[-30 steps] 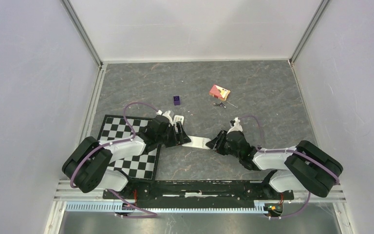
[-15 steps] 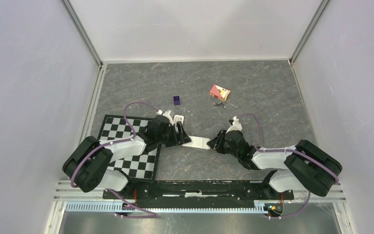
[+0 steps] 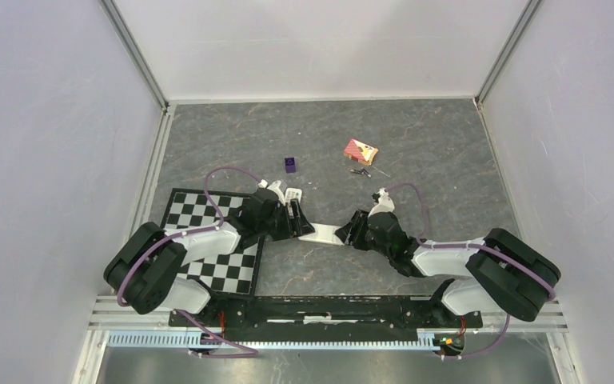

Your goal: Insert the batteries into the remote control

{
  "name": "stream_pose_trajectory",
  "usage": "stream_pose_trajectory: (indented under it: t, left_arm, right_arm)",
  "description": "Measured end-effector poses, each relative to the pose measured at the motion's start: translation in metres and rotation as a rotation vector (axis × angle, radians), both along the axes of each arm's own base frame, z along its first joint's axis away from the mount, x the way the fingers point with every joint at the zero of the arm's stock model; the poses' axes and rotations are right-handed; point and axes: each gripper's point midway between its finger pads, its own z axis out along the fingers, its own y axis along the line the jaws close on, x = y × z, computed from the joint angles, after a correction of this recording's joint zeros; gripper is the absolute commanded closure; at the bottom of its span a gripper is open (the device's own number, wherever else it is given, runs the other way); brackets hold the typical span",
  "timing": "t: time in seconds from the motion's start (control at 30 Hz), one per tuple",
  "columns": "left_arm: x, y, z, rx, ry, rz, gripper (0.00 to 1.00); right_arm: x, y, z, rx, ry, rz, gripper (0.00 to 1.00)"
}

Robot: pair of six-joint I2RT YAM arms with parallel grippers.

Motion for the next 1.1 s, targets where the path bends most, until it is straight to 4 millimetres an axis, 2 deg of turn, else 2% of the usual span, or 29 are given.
stream_pose_trajectory:
  t: [0.1,0.23,0.63,0.9,1.1]
  left_arm:
    - [0.000,0.000,0.000,-0.001,0.000,-0.003,0.23]
    - [0.000,0.000,0.000,-0.001,0.000,-0.004,0.23]
    - [0.001,-0.003,0.000,-0.003,0.005,-0.009,0.22]
    - [0.003,-0.005,-0.001,0.001,0.013,-0.011,0.22]
    - [0.003,-0.005,-0.001,0.003,0.015,-0.010,0.23]
  right_arm:
    - [-0.001,0.001,0.002,0.007,-0.004,0.007,0.42]
    - [-0.002,0.000,0.004,0.003,-0.008,0.012,0.42]
    - [-0.010,-0.003,-0.001,0.013,0.012,0.030,0.57]
    - [-0.011,0.005,-0.001,0.046,0.022,0.051,0.57]
    - [-0.010,0.004,-0.003,0.045,0.020,0.043,0.67]
